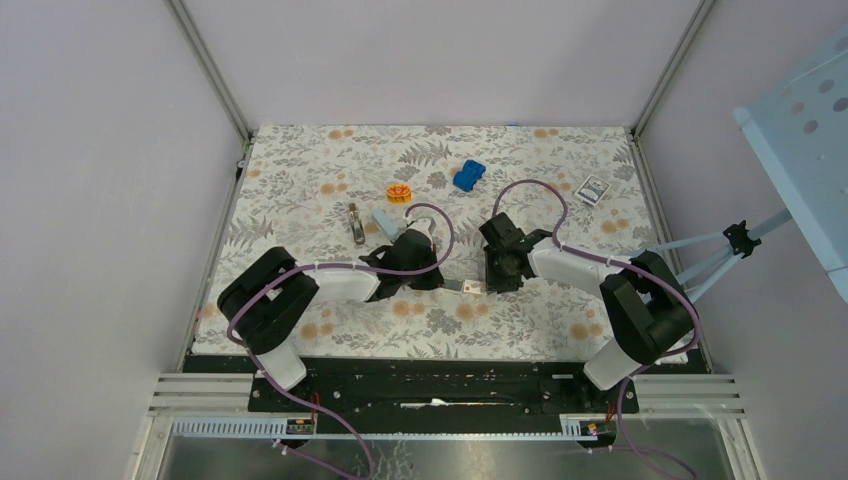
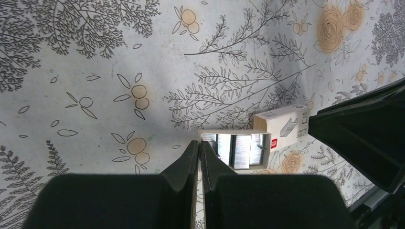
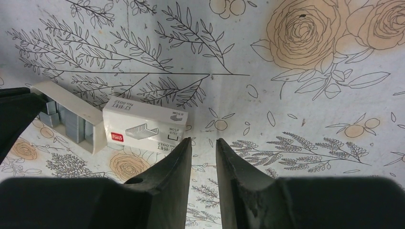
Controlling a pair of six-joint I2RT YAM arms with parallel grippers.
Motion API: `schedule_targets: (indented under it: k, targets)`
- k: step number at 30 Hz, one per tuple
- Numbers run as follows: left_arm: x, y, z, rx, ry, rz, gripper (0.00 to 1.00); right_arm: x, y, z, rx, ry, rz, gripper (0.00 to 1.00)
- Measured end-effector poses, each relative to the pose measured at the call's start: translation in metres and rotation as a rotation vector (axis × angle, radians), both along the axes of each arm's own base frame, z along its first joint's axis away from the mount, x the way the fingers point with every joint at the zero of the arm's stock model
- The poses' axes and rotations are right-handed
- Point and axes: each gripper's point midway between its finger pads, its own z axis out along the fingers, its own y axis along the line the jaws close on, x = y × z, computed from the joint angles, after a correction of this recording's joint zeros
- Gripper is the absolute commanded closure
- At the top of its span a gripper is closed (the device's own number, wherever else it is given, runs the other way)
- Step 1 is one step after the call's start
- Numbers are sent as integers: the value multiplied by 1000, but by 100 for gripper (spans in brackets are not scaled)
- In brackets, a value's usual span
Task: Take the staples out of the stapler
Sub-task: Close the staple box at the center of the board.
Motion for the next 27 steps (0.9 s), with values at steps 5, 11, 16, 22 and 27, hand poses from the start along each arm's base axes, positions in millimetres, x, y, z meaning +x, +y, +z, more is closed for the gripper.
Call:
schedule_targets:
  k: [5,11,16,22,27]
  targets:
    - [5,4,0,23,-16,25,94,0,-1,0,-4,1,4,67]
    - [8,7,0,45,-23,39,94,-1,-2,0,-8,5,5,67]
    - [11,7,0,61,-28,39,94,-2,-2,0,-10,6,5,67]
    - [13,8,1,97,-42,29,93,-1,-2,0,-10,4,4,67]
    - [10,4,3,125,-58,11,93,-1,-2,0,-11,4,4,67]
